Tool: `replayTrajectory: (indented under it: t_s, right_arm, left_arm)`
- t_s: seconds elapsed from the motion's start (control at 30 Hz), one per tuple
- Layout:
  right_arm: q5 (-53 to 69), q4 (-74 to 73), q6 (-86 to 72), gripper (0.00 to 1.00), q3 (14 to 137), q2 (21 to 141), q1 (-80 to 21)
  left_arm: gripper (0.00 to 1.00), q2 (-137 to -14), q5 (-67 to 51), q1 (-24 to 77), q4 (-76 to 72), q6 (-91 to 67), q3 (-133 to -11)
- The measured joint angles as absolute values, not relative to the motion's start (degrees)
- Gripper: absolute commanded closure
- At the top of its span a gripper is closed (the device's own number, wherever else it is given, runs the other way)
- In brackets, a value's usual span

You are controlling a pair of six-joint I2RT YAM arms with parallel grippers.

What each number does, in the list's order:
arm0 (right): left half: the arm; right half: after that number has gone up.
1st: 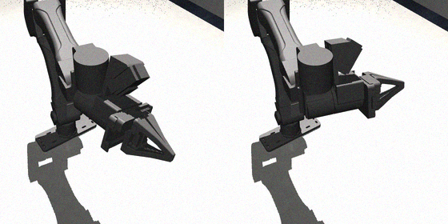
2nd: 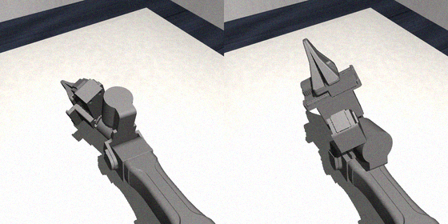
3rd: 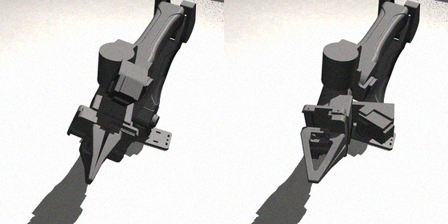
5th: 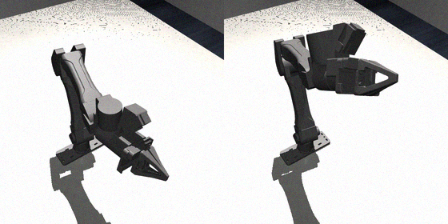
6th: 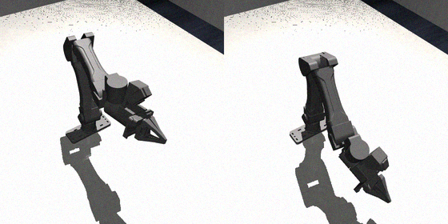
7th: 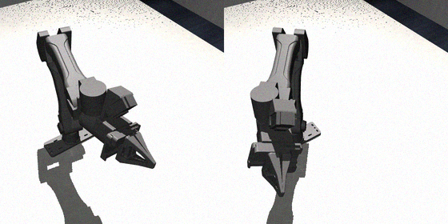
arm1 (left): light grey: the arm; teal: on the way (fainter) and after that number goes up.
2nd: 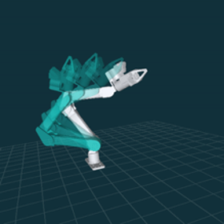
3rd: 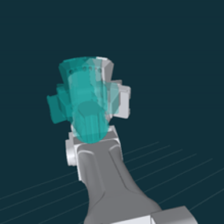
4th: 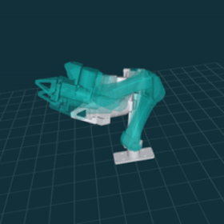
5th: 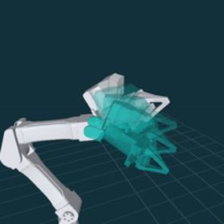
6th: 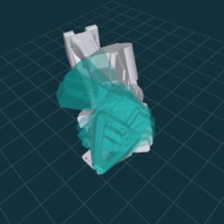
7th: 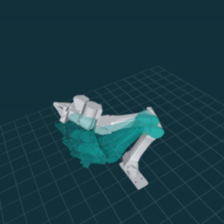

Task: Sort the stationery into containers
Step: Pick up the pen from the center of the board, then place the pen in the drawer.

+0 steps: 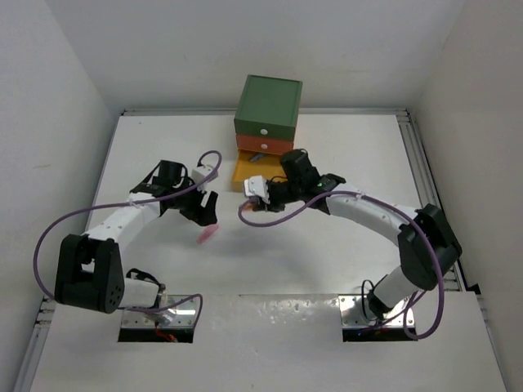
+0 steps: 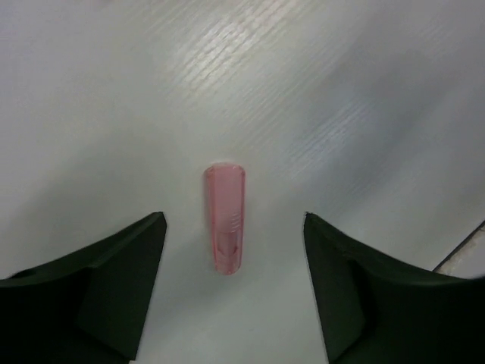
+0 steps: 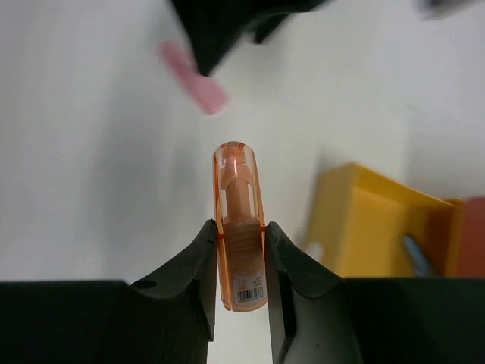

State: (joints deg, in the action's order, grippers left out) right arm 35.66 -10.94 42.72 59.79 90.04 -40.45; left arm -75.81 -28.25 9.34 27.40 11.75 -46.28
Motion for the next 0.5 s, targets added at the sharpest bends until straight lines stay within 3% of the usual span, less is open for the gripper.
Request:
replayTrajectory:
  t_s: [0.23, 0.5]
  right_arm:
    - [27.42, -2.07, 34.28, 1.0, 65.49, 94.52, -35.62]
    - [22.33, 1.78, 26.89, 1.0, 72.82, 100.92, -31.59]
  left_arm:
    - [0.37, -81.69, -18.79, 12.8, 31.83, 13.74, -52.56]
    - [0.38, -86.04, -17.5, 17.45, 36.97, 18.33, -55.94]
